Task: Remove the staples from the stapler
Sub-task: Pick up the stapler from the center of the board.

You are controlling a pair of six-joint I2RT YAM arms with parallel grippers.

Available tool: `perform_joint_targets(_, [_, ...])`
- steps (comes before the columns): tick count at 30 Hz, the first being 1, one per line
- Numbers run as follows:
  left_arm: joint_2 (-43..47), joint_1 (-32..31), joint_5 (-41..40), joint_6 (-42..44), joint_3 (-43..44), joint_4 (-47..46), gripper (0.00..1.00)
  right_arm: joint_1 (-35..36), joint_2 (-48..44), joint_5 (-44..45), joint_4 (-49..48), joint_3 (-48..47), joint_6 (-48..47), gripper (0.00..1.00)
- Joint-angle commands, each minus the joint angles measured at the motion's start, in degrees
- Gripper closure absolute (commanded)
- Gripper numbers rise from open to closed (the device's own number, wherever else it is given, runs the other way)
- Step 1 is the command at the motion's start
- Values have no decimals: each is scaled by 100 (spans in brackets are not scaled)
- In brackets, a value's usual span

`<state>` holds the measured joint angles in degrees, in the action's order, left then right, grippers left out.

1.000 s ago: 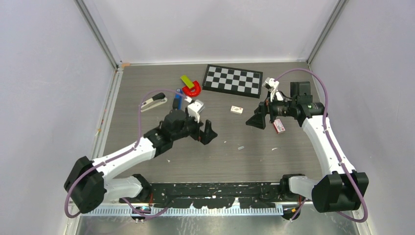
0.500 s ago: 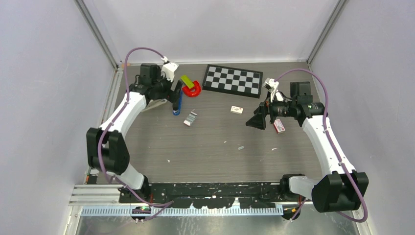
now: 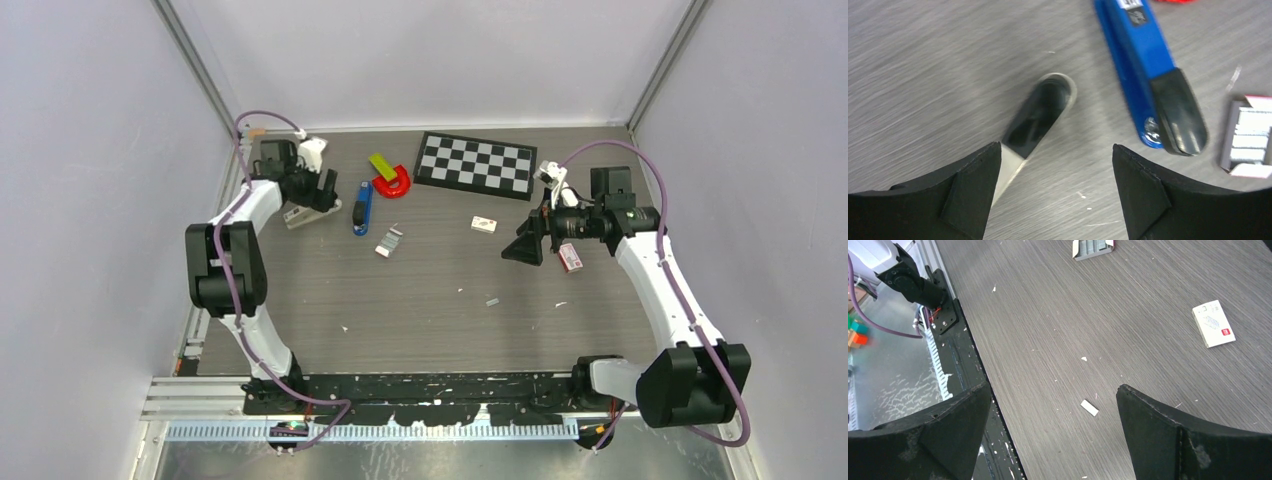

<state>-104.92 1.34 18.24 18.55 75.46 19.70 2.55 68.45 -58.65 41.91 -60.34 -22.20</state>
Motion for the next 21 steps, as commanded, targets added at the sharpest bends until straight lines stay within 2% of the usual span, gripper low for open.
perform_joint_targets(1, [291, 76, -461, -987, 144, -769, 16, -5, 86, -172, 67, -221, -188, 0])
perform_joint_targets(4, [399, 77, -1567, -2835, 306, -473, 20, -2, 135, -197, 74, -216, -204, 1])
perform_joint_targets(7, [493, 77, -1897, -4548, 654, 325, 28, 2, 181, -221, 92, -222, -216, 1])
perform_joint_targets(11, [1004, -4, -2906, -7342, 198, 942, 36, 0, 152, -258, 144, -236, -242, 0])
perform_joint_targets(15, [1072, -5, -3191, -8689, 321, 1771, 37, 6, 125, -327, 142, -225, -236, 0])
perform_joint_targets(21, [21, -10, -2468, -10337, 1076, 2544, 33, 9, 104, -344, 155, -232, -234, 1])
